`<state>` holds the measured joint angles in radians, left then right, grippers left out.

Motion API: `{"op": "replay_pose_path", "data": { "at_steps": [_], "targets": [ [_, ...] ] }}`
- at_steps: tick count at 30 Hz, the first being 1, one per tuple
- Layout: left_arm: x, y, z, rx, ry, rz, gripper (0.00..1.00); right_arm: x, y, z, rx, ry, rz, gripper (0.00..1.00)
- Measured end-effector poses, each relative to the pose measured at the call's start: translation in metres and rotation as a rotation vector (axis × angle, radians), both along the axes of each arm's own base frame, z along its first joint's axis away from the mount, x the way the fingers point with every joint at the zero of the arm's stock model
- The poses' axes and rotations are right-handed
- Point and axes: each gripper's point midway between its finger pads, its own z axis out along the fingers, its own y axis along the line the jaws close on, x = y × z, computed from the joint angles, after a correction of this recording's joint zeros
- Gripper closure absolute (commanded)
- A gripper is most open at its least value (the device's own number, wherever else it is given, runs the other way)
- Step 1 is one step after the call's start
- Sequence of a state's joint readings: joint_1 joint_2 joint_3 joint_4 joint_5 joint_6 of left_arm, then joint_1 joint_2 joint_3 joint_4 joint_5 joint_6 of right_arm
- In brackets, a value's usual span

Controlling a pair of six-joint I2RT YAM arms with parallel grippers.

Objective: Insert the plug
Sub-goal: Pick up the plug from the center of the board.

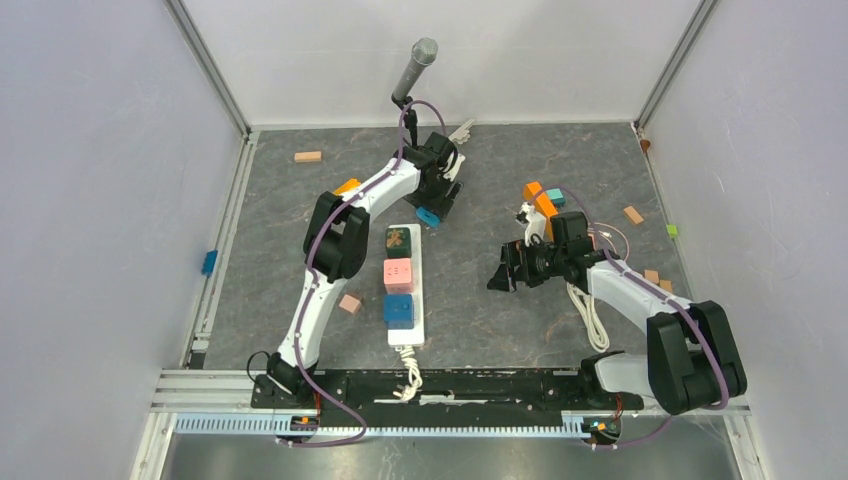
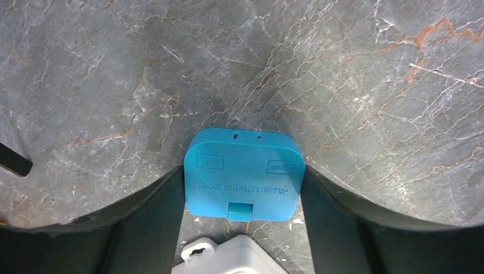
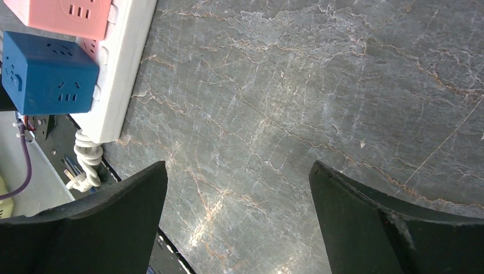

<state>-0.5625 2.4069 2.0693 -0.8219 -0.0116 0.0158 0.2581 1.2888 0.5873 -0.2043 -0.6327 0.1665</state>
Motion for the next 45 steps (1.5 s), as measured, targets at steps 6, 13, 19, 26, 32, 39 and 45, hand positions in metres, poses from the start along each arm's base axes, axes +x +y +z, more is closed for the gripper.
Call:
{"op": "replay_pose_path", "data": {
  "at_steps": [6, 13, 19, 26, 32, 39, 45],
  "targets": [
    [-0.002, 0.000, 0.000, 0.003, 0.007, -0.012, 0.48, 0.000, 0.001, 0.001, 0.012, 0.010, 0.004, 0.02],
    [-0.009, -0.001, 0.007, -0.014, 0.011, -0.023, 0.54, 0.010, 0.003, 0.015, 0.024, -0.009, 0.003, 0.02],
    [-0.024, -0.006, 0.077, -0.134, -0.096, -0.034, 0.56, 0.023, 0.006, 0.041, 0.044, -0.055, 0.005, 0.02],
    [-0.066, -0.006, 0.183, -0.410, -0.267, 0.002, 0.56, 0.027, 0.010, 0.077, 0.085, -0.116, -0.006, 0.02],
    [-0.114, 0.006, 0.187, -0.620, -0.216, 0.194, 0.62, 0.025, 0.015, 0.106, 0.119, -0.181, -0.036, 0.02],
    [-0.150, 0.013, 0.153, -0.828, -0.023, 0.559, 0.65, 0.011, 0.049, 0.139, 0.157, -0.300, -0.020, 0.04],
    [-0.158, 0.009, 0.166, -0.958, 0.066, 0.736, 0.65, 0.011, 0.073, 0.148, 0.195, -0.329, -0.034, 0.11]
  ]
}}
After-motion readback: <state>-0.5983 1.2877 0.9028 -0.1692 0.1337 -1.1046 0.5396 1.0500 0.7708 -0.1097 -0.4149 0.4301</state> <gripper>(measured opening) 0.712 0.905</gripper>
